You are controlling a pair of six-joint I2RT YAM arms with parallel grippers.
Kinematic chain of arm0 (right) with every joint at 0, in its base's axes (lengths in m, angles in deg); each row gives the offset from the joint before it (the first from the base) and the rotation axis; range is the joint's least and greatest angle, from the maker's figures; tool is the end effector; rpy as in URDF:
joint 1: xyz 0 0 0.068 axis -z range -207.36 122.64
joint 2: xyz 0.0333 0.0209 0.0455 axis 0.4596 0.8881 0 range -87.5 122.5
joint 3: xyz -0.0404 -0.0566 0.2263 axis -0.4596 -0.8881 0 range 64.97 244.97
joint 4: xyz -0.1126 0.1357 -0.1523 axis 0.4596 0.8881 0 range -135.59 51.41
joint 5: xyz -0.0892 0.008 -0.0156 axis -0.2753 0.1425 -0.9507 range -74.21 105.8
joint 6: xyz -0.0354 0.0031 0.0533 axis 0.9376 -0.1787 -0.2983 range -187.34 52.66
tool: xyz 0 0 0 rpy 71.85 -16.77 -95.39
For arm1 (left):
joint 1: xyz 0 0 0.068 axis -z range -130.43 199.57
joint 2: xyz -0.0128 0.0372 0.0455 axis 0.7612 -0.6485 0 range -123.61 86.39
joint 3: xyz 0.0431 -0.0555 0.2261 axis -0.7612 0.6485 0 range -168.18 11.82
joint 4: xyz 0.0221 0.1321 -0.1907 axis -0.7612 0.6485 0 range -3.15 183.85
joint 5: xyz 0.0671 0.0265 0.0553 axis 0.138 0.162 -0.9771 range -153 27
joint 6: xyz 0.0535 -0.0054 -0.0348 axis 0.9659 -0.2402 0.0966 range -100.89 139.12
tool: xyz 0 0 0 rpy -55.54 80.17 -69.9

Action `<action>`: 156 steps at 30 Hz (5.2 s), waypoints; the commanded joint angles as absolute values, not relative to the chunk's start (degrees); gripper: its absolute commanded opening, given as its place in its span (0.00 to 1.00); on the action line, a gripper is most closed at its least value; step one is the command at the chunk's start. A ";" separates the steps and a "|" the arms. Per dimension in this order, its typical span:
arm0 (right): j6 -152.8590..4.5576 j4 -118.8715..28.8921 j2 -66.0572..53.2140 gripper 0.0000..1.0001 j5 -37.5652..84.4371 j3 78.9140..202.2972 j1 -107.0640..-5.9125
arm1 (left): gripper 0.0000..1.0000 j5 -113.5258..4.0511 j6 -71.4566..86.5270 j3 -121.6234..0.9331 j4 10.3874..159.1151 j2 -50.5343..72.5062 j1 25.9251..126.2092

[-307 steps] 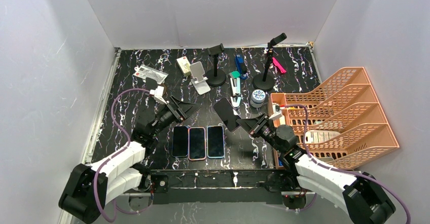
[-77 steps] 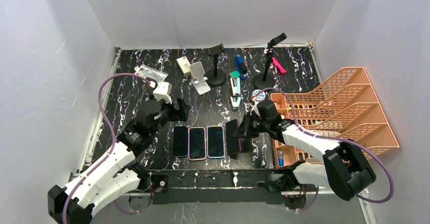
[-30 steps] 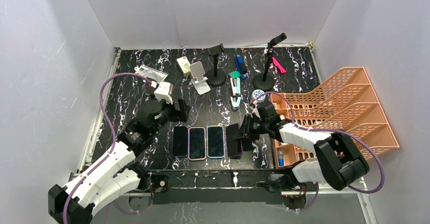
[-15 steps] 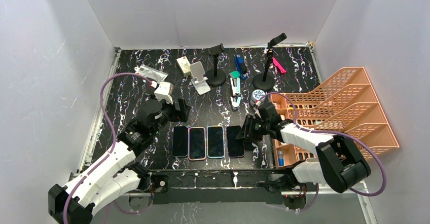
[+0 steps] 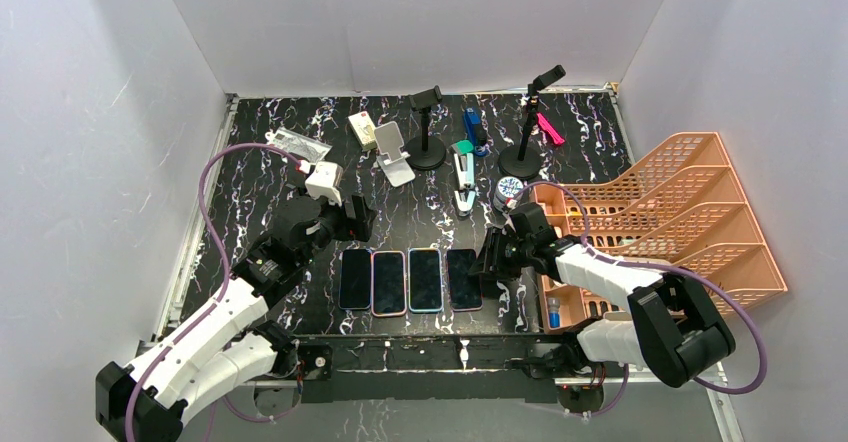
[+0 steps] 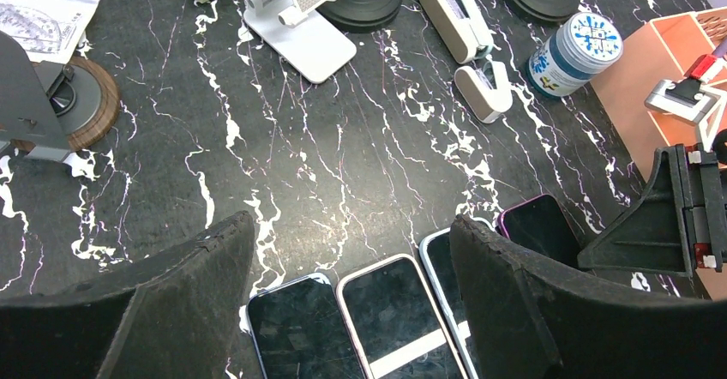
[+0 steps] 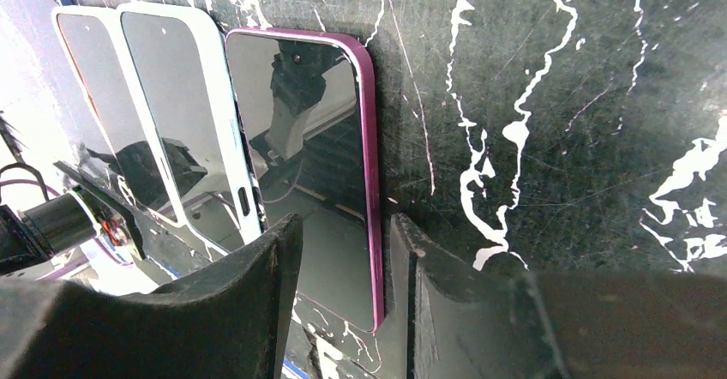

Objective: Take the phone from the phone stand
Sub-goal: Place the phone at the center of the board, then move the phone stand to the center of the board.

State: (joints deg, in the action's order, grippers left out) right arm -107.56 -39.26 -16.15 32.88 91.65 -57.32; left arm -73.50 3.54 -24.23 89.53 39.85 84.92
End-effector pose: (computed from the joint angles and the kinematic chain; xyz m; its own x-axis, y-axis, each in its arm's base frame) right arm 0.1822 0.1217 0.1257 -0.9258 0.1789 -0.3331 -0.0519 0.8125 0.5807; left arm 0.1728 -0.1115 0.2699 -0.2928 -0.1159 -0.9491 0.3588 0.9068 -0.2214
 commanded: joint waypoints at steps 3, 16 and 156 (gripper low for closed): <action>-106.77 -40.70 -15.77 0.48 35.29 93.20 -56.98 | 0.81 -74.07 4.17 -25.09 89.14 39.83 84.72; -107.73 -43.52 -15.08 0.46 38.58 92.39 -57.06 | 0.81 -73.90 4.17 -25.04 88.87 39.19 84.72; -101.70 -40.66 -44.74 0.61 31.47 93.45 -57.02 | 0.21 -49.39 -43.23 -35.17 43.76 -30.03 48.01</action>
